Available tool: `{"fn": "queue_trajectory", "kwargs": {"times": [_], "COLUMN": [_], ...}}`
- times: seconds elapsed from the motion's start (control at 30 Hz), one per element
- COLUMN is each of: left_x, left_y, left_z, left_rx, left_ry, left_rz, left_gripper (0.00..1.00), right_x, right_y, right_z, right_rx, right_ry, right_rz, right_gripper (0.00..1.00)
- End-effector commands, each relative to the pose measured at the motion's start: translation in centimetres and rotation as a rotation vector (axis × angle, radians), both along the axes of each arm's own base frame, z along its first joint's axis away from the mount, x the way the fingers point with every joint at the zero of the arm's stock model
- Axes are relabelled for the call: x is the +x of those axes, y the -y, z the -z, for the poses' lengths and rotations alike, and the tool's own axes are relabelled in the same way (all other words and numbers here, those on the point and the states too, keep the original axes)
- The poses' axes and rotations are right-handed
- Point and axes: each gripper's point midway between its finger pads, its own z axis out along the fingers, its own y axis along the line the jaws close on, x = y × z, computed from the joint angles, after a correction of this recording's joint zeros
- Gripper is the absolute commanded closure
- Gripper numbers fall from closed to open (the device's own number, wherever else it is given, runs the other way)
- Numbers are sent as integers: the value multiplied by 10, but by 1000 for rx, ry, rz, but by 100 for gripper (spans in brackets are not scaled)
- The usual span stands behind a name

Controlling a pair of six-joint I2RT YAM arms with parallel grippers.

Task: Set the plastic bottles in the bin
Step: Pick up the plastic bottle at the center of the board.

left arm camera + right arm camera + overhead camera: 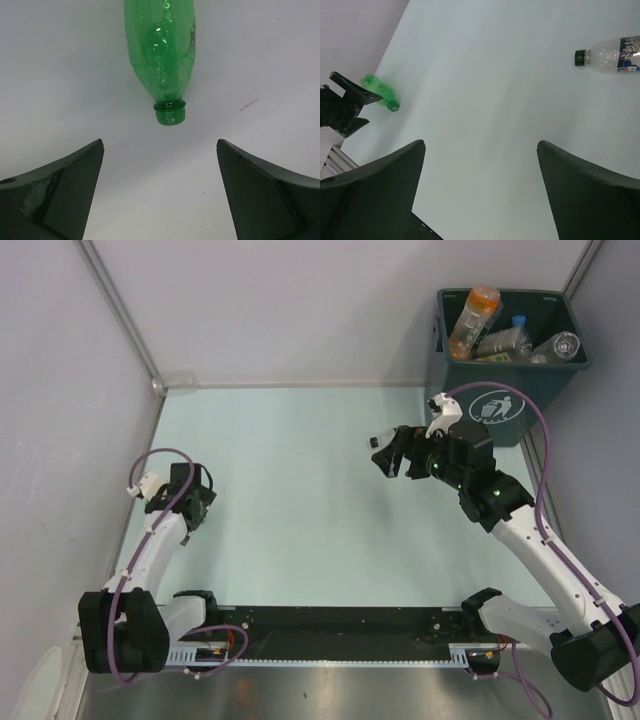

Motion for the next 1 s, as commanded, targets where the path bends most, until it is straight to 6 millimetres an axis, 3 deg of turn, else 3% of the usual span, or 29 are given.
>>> {"fn": "queue_trajectory", "kwargs": {"times": [0.0, 0.2, 0.37, 0.8, 0.97], "left_x": [13, 8, 17, 27, 28], "left_y": [-10, -29, -42, -51, -48], "left_z": [4, 24, 33, 65, 70], "left_rx": [-27, -14, -46, -60, -74], "left_ry": [46, -47, -41, -169, -178], "left_rz": [-61, -125, -148, -157, -156], "left_gripper": [0, 0, 0, 1, 22], "right_x": [-1, 3, 6, 17, 18], "right_y": [-4, -5, -6, -9, -8], "right_z": [-18, -11, -3, 7, 8], "right_rx": [52, 53, 42, 24, 28], "right_ry": [55, 42, 28, 15, 9], "right_rz": [-5, 7, 5, 8, 13], "right_gripper": [1, 1, 0, 0, 1]}}
